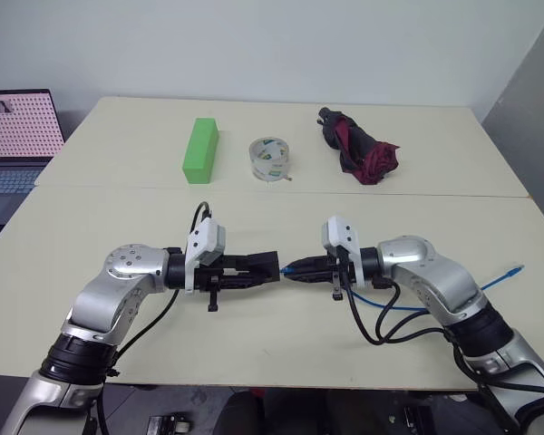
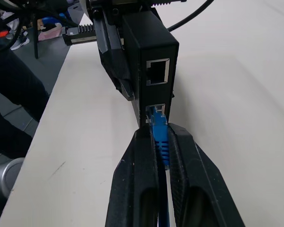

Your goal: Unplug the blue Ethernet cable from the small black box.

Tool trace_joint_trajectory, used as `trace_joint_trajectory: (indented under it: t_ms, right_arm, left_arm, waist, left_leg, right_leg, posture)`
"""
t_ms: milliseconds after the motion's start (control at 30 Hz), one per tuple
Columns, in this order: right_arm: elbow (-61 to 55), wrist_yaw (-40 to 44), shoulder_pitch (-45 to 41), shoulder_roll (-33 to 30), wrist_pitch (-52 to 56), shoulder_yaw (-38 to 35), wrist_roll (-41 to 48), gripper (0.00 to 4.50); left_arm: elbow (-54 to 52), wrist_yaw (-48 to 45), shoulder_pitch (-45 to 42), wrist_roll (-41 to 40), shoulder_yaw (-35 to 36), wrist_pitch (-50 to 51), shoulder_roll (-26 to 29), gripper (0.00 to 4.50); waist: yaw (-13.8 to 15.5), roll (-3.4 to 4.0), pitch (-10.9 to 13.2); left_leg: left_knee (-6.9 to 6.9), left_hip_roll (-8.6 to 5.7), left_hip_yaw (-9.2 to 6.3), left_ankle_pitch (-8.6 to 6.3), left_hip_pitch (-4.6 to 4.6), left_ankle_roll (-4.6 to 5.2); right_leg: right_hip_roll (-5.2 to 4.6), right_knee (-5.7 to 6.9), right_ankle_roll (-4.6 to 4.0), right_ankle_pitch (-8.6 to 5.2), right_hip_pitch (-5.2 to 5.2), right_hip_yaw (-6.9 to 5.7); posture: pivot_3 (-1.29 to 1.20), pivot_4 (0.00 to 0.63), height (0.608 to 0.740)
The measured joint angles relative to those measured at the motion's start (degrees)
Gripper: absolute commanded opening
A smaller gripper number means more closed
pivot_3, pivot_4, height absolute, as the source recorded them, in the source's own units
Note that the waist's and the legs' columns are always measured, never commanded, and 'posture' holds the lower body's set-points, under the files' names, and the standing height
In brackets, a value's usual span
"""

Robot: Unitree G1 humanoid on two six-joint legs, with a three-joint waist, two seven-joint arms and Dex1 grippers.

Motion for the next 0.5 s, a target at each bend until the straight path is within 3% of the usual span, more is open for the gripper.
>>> trace_joint_trajectory:
  t_ms: [300,500]
  right_arm:
    - [-5.56,-0.88,0.14,-3.55,6.34,-4.36,0.32,2.76]
    - [-9.09,-1.64,0.86,-3.77,12.72,-4.59,2.12,2.76]
  left_arm:
    - [2.4,-3.35,-2.56,2.57,-2.03,0.76,-1.01,0.78]
    - [3.27,-4.01,-3.03,3.05,-2.08,0.76,-1.75,0.78]
  waist:
    - [0.04,0.04,0.03]
    - [0.04,0.04,0.03]
  left_leg:
    - [-0.01,-0.01,-0.01,0.0,-0.01,0.01]
    - [-0.01,-0.01,-0.02,0.0,-0.01,0.01]
  right_leg:
    - [0.01,-0.01,0.0,0.0,0.01,-0.01]
    - [0.01,-0.01,0.0,0.0,0.01,-0.01]
  posture:
    - [0.0,0.15,0.74]
    - [0.0,0.15,0.74]
